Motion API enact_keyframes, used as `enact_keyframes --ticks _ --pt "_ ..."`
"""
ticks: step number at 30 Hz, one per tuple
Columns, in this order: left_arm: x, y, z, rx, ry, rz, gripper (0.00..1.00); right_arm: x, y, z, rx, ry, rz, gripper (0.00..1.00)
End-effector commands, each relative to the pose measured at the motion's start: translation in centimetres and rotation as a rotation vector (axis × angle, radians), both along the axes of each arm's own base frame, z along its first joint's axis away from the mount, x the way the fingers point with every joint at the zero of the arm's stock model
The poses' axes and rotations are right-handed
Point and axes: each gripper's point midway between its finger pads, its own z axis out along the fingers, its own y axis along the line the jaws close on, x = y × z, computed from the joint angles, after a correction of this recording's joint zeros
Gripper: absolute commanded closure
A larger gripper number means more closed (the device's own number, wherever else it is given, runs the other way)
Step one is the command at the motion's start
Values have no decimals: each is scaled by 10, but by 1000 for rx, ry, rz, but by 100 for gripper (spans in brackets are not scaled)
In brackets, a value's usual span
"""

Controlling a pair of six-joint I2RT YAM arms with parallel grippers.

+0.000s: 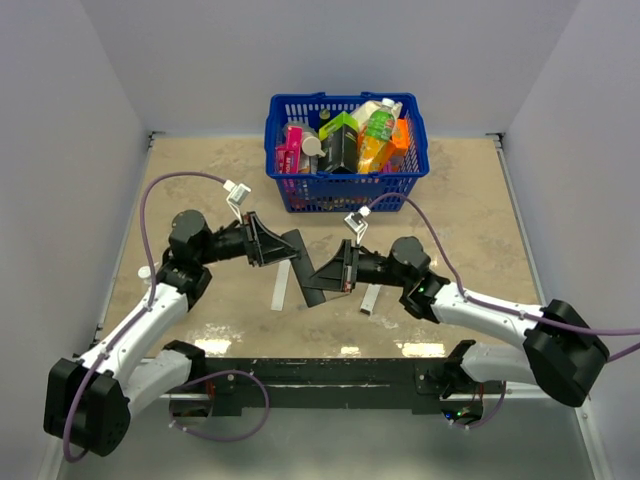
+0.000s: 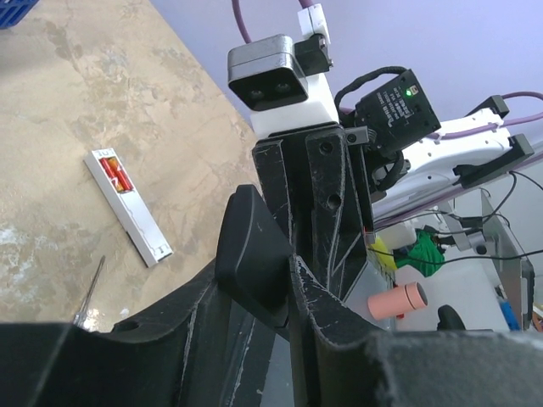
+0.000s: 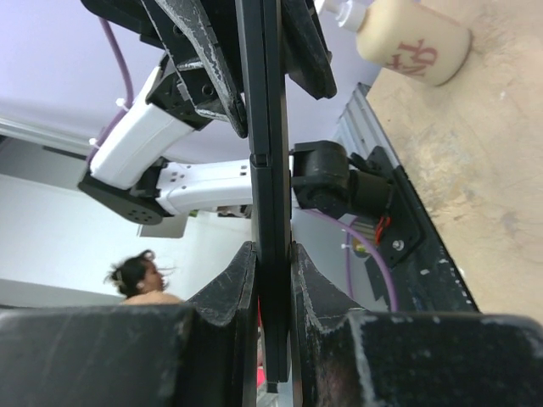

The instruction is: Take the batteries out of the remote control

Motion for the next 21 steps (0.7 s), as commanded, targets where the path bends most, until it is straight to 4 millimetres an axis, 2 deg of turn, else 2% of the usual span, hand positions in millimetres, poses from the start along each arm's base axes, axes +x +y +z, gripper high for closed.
enact_keyframes --ticks 1,6,14,21 --pt "29 6 5 24 -94 105 66 -1 -6 15 19 -52 11 100" --pt "40 7 -8 47 -65 129 64 9 -7 11 -8 -67 -17 100" --pt "55 10 -29 75 -25 170 62 25 -16 -20 -79 -32 -75 100" --pt "60 11 -59 102 37 198 61 32 -16 -40 -108 -12 -79 100"
